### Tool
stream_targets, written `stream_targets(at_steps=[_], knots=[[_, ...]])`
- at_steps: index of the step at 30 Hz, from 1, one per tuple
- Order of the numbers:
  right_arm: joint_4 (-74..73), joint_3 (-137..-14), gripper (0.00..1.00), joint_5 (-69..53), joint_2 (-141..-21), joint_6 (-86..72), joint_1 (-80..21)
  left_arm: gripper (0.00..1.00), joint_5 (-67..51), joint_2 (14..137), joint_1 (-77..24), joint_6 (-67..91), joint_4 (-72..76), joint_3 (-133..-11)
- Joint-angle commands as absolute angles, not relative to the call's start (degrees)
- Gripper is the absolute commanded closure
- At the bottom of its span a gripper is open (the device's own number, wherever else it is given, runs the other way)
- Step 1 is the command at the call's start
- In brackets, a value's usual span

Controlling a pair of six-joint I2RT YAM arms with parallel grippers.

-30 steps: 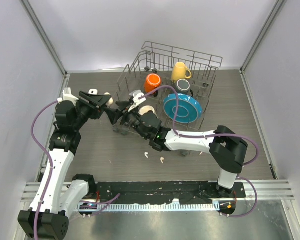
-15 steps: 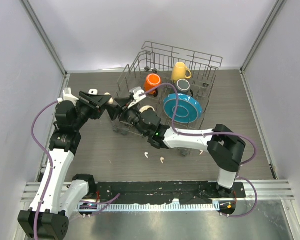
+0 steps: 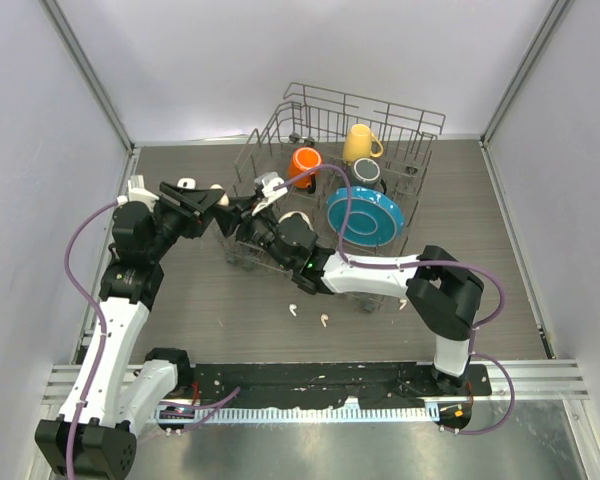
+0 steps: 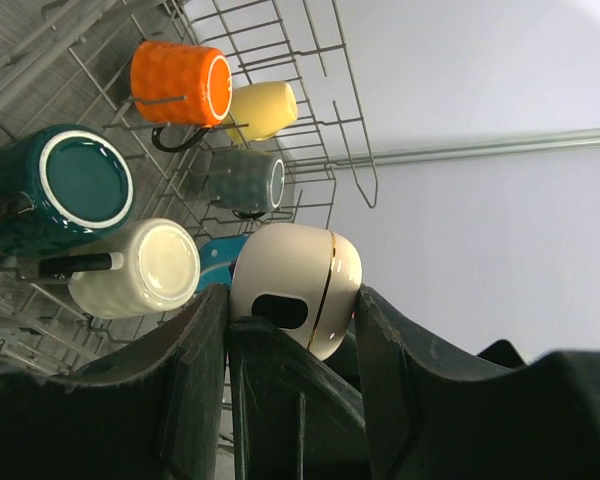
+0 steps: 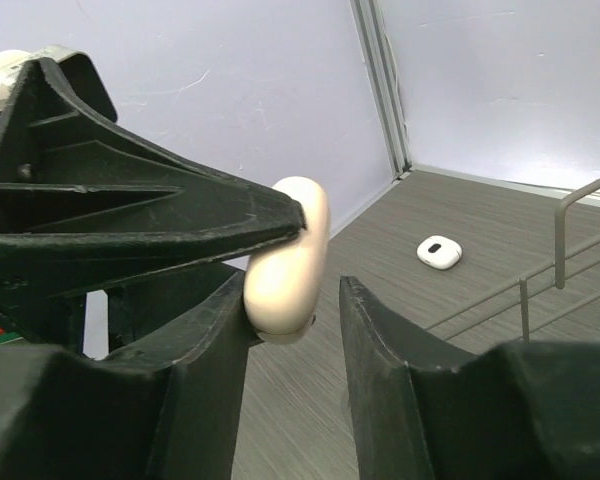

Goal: Insert the wireless bluetooth earbuds into the charging case
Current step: Pick up the charging case at the center of the board.

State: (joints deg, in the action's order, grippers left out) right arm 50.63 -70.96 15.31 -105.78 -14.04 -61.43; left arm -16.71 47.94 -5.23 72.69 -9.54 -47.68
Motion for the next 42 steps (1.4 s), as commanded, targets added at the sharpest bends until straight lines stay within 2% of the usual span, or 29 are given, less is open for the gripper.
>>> stream_targets(at_steps=[1,5,7,8,11,12,14,18,23,29,38,41,42], knots=[[53.88,-72.77,0.58,15.38,-105.03,-13.98,-61.44,0.94,-18.11,47.72,-5.62,73.39,-5.36,-47.46],[54.23,-72.6,0.6,15.47,-104.59,-13.54,-61.44,0.94,-17.93,47.55,-5.62,73.3,-5.36,-47.29],[54.23,-72.6,0.74,15.47,-104.33,-13.54,-61.35,0.93,-18.02,47.55,-5.62,73.39,-5.36,-47.29],[54.32,-72.51,0.76,15.38,-104.24,-13.54,-61.35,0.94,-17.93,47.46,-5.62,73.39,-5.45,-47.2],[54.4,-72.33,0.76,15.29,-103.8,-13.62,-61.26,0.94,-17.93,47.46,-5.62,73.39,-5.36,-47.2],[54.4,-72.25,0.74,15.38,-103.8,-13.54,-61.26,0.94,-17.93,47.46,-5.62,73.39,-5.36,-47.2],[54.49,-72.07,0.6,15.38,-103.54,-13.36,-61.17,0.94,-17.84,47.46,-5.54,73.39,-5.36,-47.28],[54.49,-72.07,0.5,15.91,-103.18,-13.18,-61.17,0.93,-17.67,47.37,-5.62,73.39,-5.36,-47.29],[54.93,-71.98,0.5,15.73,-102.92,-12.83,-61.08,0.93,-17.75,47.55,-5.63,73.3,-5.36,-47.2],[55.11,-72.07,0.56,14.94,-103.01,-12.57,-61.08,0.93,-17.67,47.64,-5.71,73.21,-5.36,-47.2],[55.11,-72.16,0.91,13.27,-102.75,-13.53,-60.73,0.93,-17.84,47.37,-5.63,73.13,-5.36,-46.93],[54.76,-71.81,0.96,12.84,-102.13,-14.06,-60.65,0.9,-17.75,47.11,-5.71,73.13,-5.45,-46.58],[54.41,-71.63,0.97,12.75,-101.87,-14.15,-60.56,0.85,-17.75,47.02,-5.71,72.95,-5.1,-46.32]])
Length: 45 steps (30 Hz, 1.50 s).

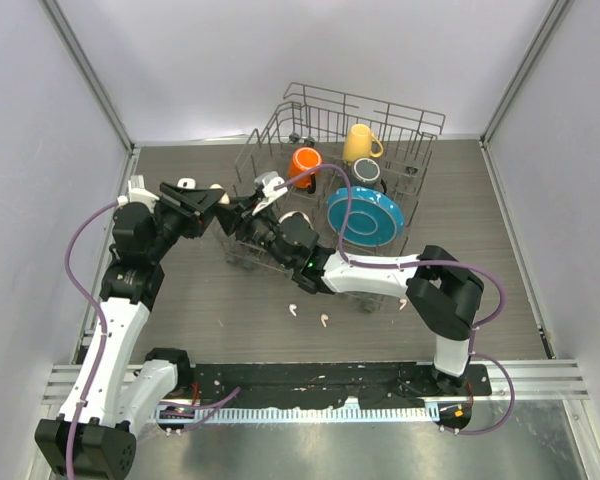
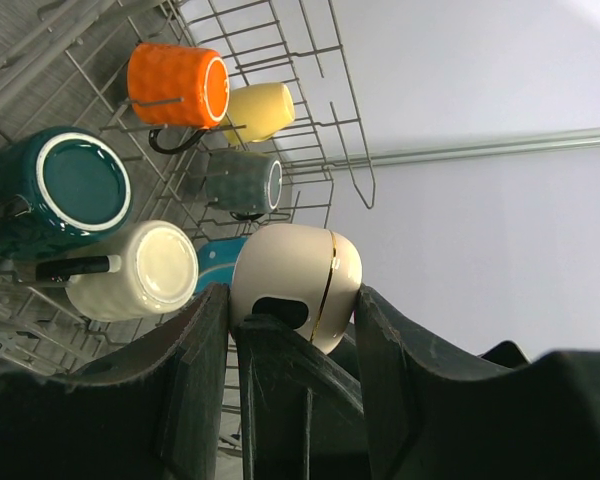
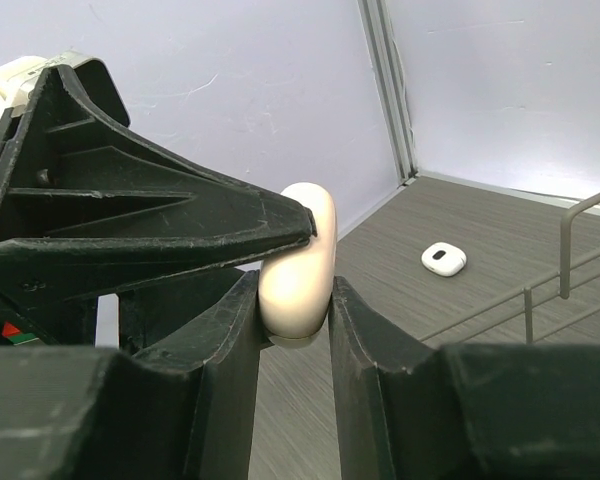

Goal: Insert the wireless bluetooth earbuds into the charging case
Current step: Pick up the charging case at the center of the board.

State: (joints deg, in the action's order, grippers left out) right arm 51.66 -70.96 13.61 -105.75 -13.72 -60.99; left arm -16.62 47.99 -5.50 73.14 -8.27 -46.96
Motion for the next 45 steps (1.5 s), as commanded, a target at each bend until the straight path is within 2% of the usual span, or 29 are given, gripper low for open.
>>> stream_targets(at_steps=[1,2,3,5,6,8,9,11,18,26,30,33,36,42,45], knots=[[54.23,-71.54,0.98,12.66,-101.69,-14.5,-60.47,0.8,-17.75,46.76,-5.63,72.86,-4.92,-46.23],[54.05,-71.28,0.99,12.31,-101.17,-14.85,-60.29,0.75,-17.49,46.58,-5.63,72.77,-4.83,-45.97],[53.53,-71.28,0.99,11.96,-100.81,-15.38,-60.03,0.62,-17.32,46.32,-5.71,72.08,-4.66,-45.88],[52.48,-71.28,0.99,10.82,-100.37,-17.47,-59.59,0.47,-17.14,45.79,-5.63,70.59,-4.57,-46.14],[50.73,-71.45,0.99,8.9,-99.76,-18.62,-58.63,0.35,-17.14,45.53,-5.71,68.4,-4.14,-46.32],[49.4,-71.46,0.99,5.9,-99.14,-22.56,-57.31,0.22,-16.35,44.39,-5.63,65.49,-4.04,-47.02],[48.09,-71.28,0.99,3.1,-98.27,-23.98,-55.83,0.1,-15.39,43.86,-5.71,64.26,-4.39,-47.37],[47.73,-70.06,0.99,0.71,-97.39,-27.84,-54.32,0.02,-14.86,42.81,-5.71,59.95,-4.31,-48.33],[43.97,-64.25,0.99,-15.63,-89.93,-35.24,-48.26,0.0,-20.38,43.76,-5.63,49.84,-0.36,-50.71],[18.92,-62.23,0.99,-31.36,-75.69,-29.72,-41.76,0.0,-37.15,48.25,-5.71,46.49,12.37,-48.0],[4.51,-62.67,0.99,-36.64,-69.28,-23.91,-39.12,0.0,-48.4,50.97,-5.71,52.98,30.08,-44.83],[2.64,-60.91,0.99,-41.03,-65.93,-22.59,-38.06,0.0,-52.63,53.17,-5.71,61.24,43.88,-42.72],[2.46,-59.59,0.99,-42.8,-64.16,-23.28,-37.71,0.0,-56.68,55.37,-7.29,66.09,51.13,-42.36],[2.55,-59.24,0.99,-46.05,-64.77,-25.93,-37.53,0.0,-57.13,57.74,-18.09,62.76,51.24,-42.72],[4.55,-58.8,0.99,-46.67,-65.21,-27.94,-37.53,0.0,-55.38,57.66,-20.03,60.3,49.49,-42.1]])
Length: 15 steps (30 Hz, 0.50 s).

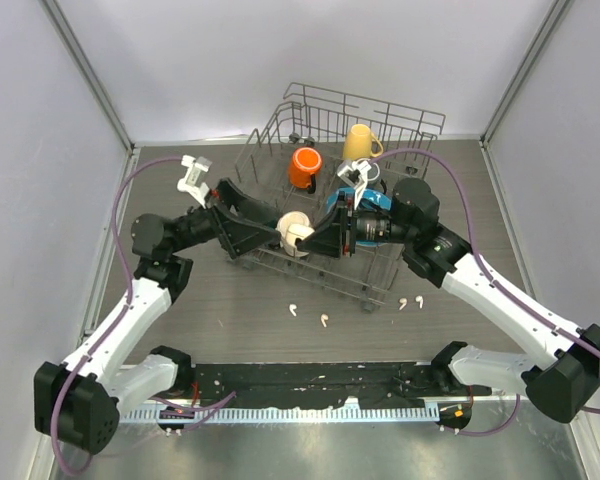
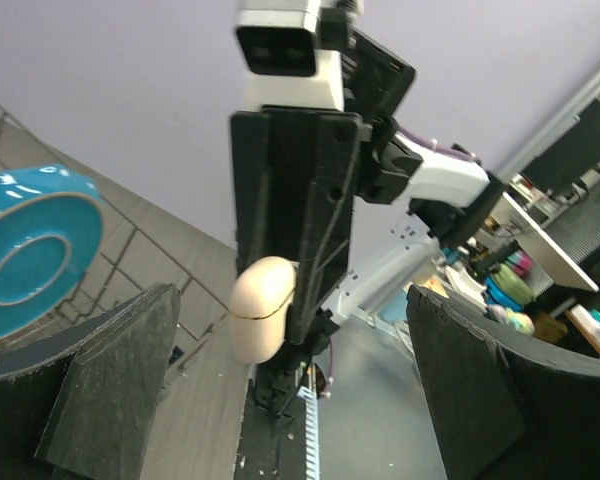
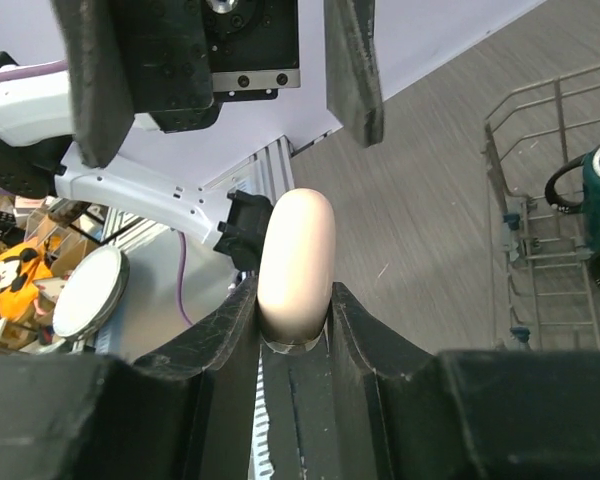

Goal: Insert the wireless bluetooth earbuds into the charging case
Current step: Pick up the charging case at the center of the board.

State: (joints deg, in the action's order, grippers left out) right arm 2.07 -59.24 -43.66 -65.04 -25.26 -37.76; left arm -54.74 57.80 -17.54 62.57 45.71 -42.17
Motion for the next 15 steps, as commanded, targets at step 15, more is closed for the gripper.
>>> stream_targets(at_steps=[15], knots=[[17.84,-54.49,0.99,-48.6,-64.51,-37.0,-37.53,0.16,-50.01,59.76,-28.47,51.33,37.09,-42.8]])
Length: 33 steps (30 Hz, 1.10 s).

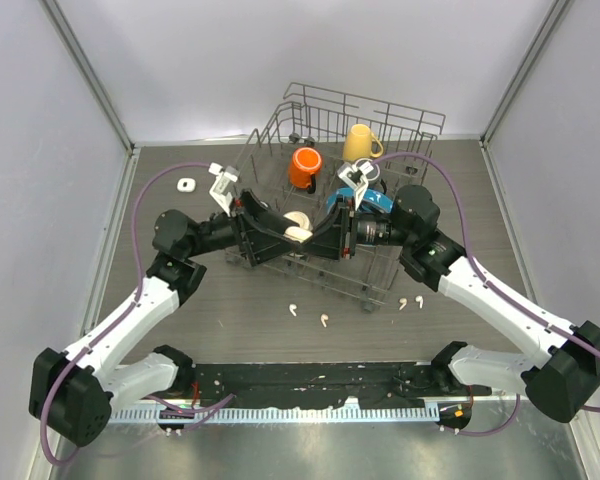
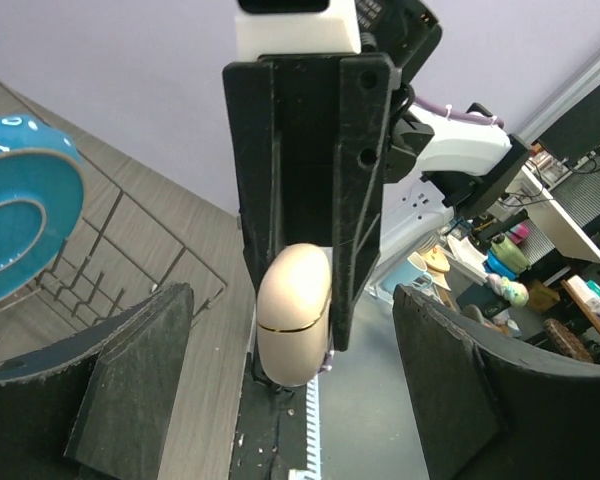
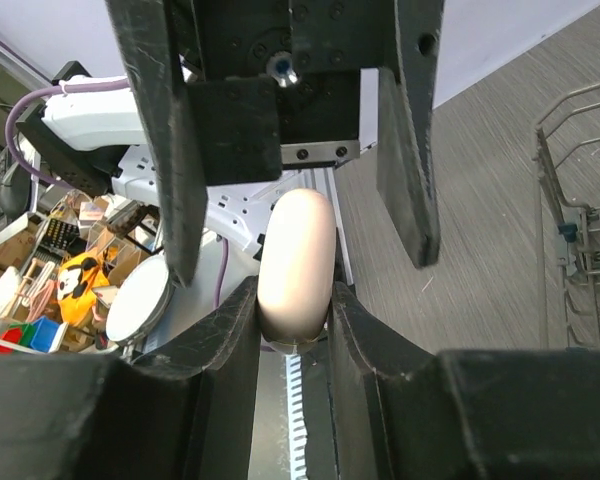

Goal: Insert the wireless bluetooth earbuds into the charging case
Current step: Pick up the charging case at the center of the board.

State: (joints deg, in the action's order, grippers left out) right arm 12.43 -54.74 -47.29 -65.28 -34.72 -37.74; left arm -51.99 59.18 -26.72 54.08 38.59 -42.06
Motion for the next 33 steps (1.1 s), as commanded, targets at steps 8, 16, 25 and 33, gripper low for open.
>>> stream_targets(at_steps=[8,16,25,33], knots=[[18.37,-53.88,0.99,-48.52,-64.34,-37.18,-37.53,0.45,-47.91,60.56,-30.58,50.8,37.09,-43.59],[18.72,-52.91,0.99,-48.08,-64.16,-36.83,-37.53,0.52,-45.53,59.94,-31.47,50.27,36.74,-43.07],[18.02,-52.91,0.99,-48.34,-63.37,-35.68,-37.53,0.36,-44.47,57.92,-31.46,48.69,34.72,-43.24],[18.02,-52.65,0.99,-48.08,-62.67,-35.33,-37.53,0.65,-44.73,57.83,-31.46,47.72,32.87,-43.51]])
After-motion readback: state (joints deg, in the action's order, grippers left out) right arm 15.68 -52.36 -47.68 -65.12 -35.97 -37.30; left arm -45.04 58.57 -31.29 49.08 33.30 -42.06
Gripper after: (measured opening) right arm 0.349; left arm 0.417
